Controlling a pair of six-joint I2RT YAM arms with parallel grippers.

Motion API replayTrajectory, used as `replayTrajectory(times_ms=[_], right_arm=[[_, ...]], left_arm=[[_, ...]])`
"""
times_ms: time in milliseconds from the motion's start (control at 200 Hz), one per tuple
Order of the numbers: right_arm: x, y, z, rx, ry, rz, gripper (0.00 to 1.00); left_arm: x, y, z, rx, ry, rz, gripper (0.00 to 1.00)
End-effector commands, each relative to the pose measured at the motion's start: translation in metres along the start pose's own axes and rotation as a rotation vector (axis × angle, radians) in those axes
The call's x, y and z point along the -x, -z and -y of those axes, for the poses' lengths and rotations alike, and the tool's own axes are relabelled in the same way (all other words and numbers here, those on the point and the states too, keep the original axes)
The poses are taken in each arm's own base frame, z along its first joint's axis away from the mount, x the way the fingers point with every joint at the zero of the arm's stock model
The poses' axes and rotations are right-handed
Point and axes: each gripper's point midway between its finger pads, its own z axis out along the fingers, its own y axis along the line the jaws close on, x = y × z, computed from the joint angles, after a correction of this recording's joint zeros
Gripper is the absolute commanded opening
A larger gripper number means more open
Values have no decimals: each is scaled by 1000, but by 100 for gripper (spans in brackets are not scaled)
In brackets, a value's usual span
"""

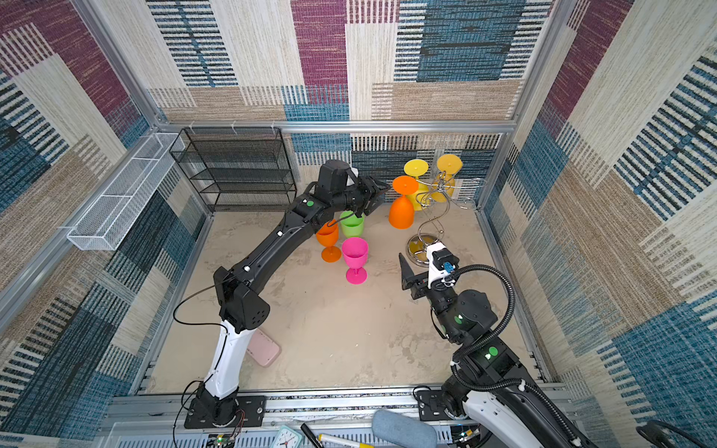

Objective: Take the wine glass off the wine glass rack
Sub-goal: Pick up the wine glass from the wine glass rack.

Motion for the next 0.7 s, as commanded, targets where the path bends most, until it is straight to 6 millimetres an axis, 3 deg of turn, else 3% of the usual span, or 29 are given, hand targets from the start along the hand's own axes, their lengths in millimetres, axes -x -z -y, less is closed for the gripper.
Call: replayTrajectory(times_ms=[0,601,696], right_arm=[[2,-2,0,-5,-4,13,84],[2,-1,0,-3,-16,10,84],[2,-1,0,-4,-15,9,84]], left_arm=[[10,-1,30,-123,37,52,52],[1,-29,33,-177,89,62,35],[0,-30,33,-179,90,64,28]])
